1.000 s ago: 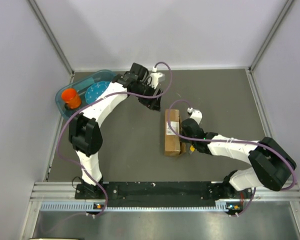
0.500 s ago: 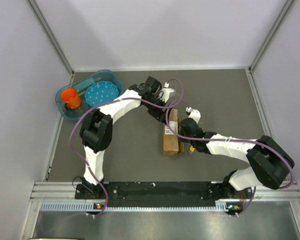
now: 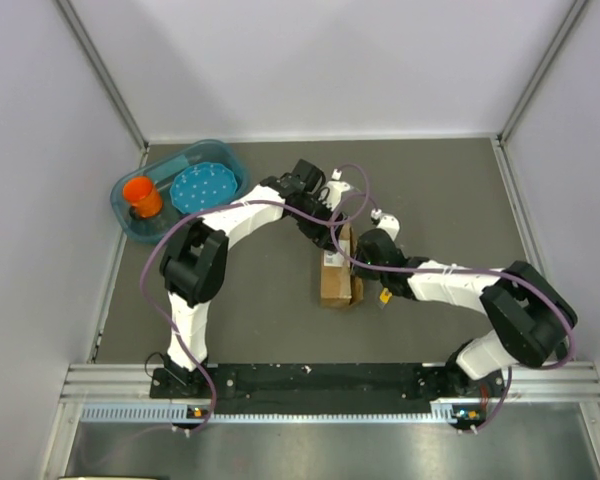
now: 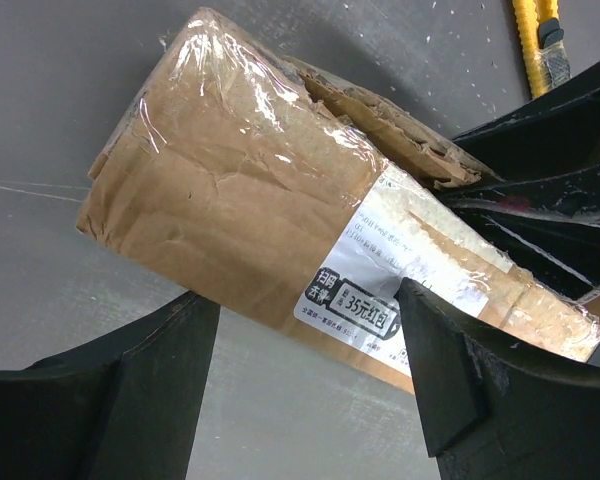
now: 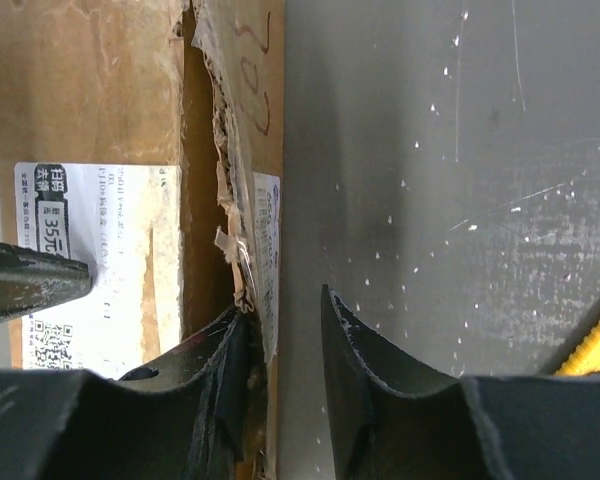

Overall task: Unpack the express box
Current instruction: Open the express box at the center of the board.

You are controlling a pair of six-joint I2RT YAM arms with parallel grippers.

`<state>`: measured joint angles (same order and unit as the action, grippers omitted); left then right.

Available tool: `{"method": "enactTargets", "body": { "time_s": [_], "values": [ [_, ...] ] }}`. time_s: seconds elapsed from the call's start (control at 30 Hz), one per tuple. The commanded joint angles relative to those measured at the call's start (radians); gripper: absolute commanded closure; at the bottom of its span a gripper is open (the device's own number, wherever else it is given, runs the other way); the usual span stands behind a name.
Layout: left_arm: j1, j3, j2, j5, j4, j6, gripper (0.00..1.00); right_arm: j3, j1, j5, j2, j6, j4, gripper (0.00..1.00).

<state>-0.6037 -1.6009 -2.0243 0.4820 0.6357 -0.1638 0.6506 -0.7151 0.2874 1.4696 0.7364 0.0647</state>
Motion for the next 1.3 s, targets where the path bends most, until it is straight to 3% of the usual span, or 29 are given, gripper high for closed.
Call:
{"method": "enactTargets", "body": {
  "time_s": [0.0,0.67,1.1,1.17,1.2,1.23,1.27],
  "values": [
    [-0.021,0.039,0.004,0.003,-0.005,-0.052,0.23,0.055,0.031,0.001,0.032,0.018,0.157,0.70],
    [-0.041,0.065,-0.005,0.047,0.068,-0.144,0.24,0.170,0.094,0.108,0.141,-0.155,0.380,0.72],
    [-0.044,0.076,0.004,0.079,0.102,-0.163,0.25,0.282,0.121,0.091,0.282,-0.150,0.343,0.73],
    [-0.044,0.076,0.007,0.087,0.110,-0.166,0.25,0.316,0.124,0.084,0.313,-0.158,0.322,0.68],
    [-0.044,0.076,0.006,0.092,0.119,-0.175,0.25,0.329,0.126,0.070,0.325,-0.161,0.311,0.71],
    [-0.044,0.075,0.006,0.093,0.122,-0.177,0.25,0.346,0.125,0.059,0.333,-0.167,0.302,0.80],
    [-0.044,0.073,0.007,0.093,0.127,-0.177,0.25,0.348,0.124,0.055,0.348,-0.166,0.297,1.00]
  ]
}}
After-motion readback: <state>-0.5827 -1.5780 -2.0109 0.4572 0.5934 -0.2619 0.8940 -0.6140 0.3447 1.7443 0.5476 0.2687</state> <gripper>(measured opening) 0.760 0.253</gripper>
